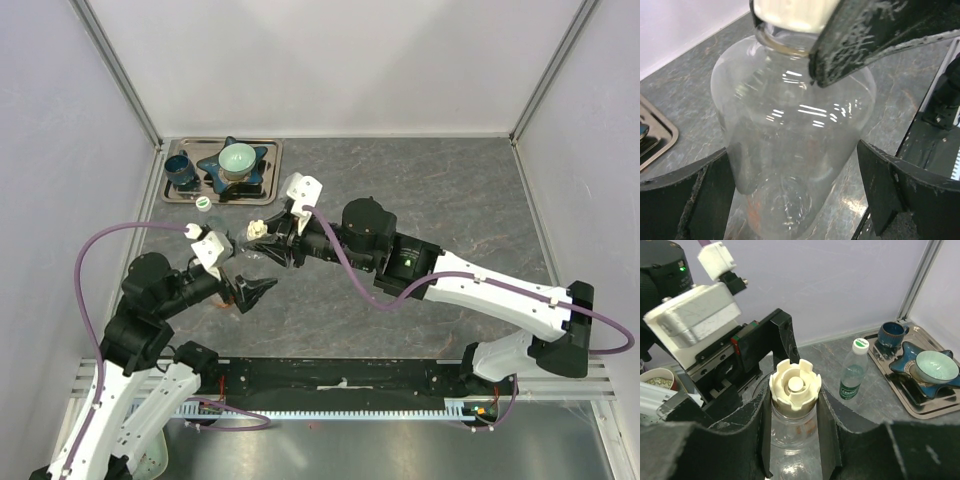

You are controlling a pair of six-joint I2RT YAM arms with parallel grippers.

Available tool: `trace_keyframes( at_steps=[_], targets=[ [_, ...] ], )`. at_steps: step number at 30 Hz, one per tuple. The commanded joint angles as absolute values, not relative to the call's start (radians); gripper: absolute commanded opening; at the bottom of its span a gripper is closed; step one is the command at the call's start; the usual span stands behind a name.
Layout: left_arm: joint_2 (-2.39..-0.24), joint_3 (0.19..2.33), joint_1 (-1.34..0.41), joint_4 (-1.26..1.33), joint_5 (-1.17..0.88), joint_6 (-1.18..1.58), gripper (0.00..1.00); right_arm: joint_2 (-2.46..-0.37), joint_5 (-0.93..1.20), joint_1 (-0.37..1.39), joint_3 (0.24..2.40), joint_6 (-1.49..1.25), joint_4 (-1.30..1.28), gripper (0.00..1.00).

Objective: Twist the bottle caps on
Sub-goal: Screw the bottle cap onto the plastic bottle, then place the plastic bottle at the center of the board.

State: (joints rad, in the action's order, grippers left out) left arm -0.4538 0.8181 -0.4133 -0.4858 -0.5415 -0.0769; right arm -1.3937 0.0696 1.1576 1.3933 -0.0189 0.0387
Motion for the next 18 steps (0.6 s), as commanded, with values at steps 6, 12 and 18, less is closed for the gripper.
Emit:
trace_keyframes(
  at_steps=[6, 12, 18],
  targets=[
    [-0.359, 0.729, -0.420, -0.410, -0.549, -0.097, 0.99, -1.430, -0.037, 1.074, 1.424, 0.083, -0.077, 0.00],
    [-0.364, 0.666, -0.420, -0.241, -0.690, 0.047, 0.99, -1.387, 0.026, 1.072, 1.407, 0.025, -0.046, 0.00],
    [-0.382, 0.762, -0.420, -0.257, -0.546, 0.065, 0.99, -1.371, -0.021, 1.068, 1.350, 0.055, -0.035, 0.00]
  ],
)
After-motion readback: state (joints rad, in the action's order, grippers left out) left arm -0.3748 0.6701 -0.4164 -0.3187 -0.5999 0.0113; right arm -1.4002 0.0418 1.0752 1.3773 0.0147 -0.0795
